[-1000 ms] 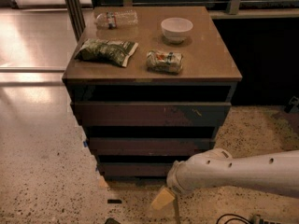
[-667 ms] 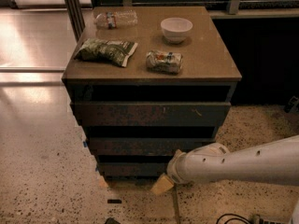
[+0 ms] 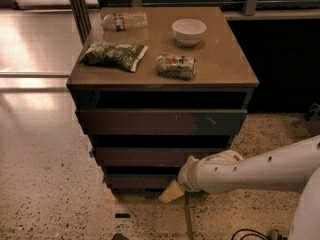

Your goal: Open middle drawer

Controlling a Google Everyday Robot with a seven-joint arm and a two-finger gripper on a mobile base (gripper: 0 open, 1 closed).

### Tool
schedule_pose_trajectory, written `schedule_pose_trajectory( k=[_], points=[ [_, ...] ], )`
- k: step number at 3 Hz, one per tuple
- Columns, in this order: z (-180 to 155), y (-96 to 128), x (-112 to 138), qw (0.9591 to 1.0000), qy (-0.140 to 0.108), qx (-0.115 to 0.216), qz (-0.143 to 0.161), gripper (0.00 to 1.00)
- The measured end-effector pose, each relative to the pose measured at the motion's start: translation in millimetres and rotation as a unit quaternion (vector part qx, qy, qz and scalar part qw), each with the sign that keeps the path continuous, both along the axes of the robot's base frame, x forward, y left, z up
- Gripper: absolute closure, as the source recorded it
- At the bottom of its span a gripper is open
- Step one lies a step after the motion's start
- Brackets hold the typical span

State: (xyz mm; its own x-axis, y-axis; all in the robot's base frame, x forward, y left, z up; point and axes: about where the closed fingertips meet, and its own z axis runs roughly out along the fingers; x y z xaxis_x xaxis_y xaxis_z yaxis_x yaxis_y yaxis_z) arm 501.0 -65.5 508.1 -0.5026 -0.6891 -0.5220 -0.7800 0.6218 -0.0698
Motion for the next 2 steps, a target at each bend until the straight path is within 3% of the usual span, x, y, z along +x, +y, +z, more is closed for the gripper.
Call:
schedule_pose_trajectory(
  k=[1,2],
  points=[
    [15,-2,33,0.9991,-0.041,-0.006,0.009,0.0],
    [31,8,82,0.995,-0.084,-0.036,0.04,0.0]
  ],
)
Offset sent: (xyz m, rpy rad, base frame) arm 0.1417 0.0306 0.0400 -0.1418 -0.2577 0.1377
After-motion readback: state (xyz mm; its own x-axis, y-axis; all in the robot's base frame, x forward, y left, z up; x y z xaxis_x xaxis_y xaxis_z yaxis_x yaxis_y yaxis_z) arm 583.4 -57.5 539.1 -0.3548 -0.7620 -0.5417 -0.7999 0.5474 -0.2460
